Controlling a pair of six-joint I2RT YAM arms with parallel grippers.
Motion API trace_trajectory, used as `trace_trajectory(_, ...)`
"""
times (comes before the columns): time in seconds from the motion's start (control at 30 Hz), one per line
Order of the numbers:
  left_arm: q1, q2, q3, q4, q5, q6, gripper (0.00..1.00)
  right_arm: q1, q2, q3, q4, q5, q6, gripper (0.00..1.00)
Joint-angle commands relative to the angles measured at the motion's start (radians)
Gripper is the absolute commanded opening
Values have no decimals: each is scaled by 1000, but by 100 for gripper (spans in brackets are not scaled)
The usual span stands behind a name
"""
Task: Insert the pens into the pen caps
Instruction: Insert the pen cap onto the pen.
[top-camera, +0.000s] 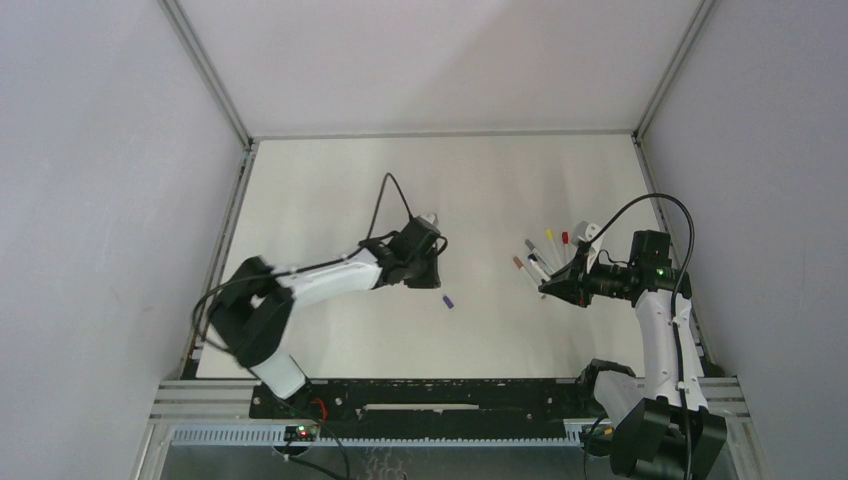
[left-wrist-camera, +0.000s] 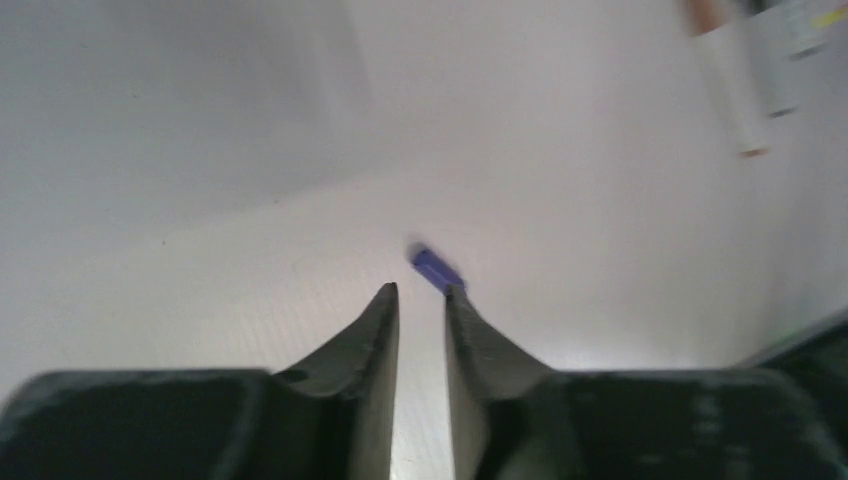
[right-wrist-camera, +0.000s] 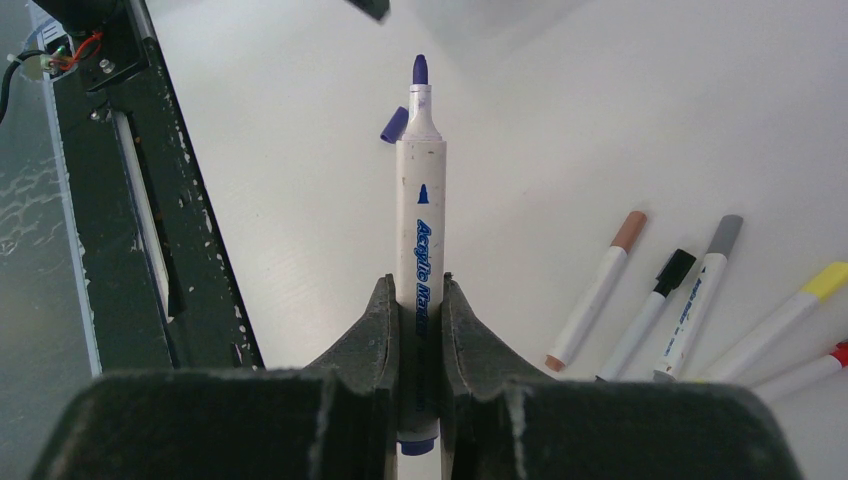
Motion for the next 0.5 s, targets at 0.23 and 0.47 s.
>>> trace_trajectory(0.23, -82, -152, -84, 15, -86, -267, 52, -5, -12, -5, 11, -23, 4, 1)
trace_trajectory(0.47, -111, 9, 19, -102, -125, -389, 54, -5, -10, -5, 18, -15, 12, 1)
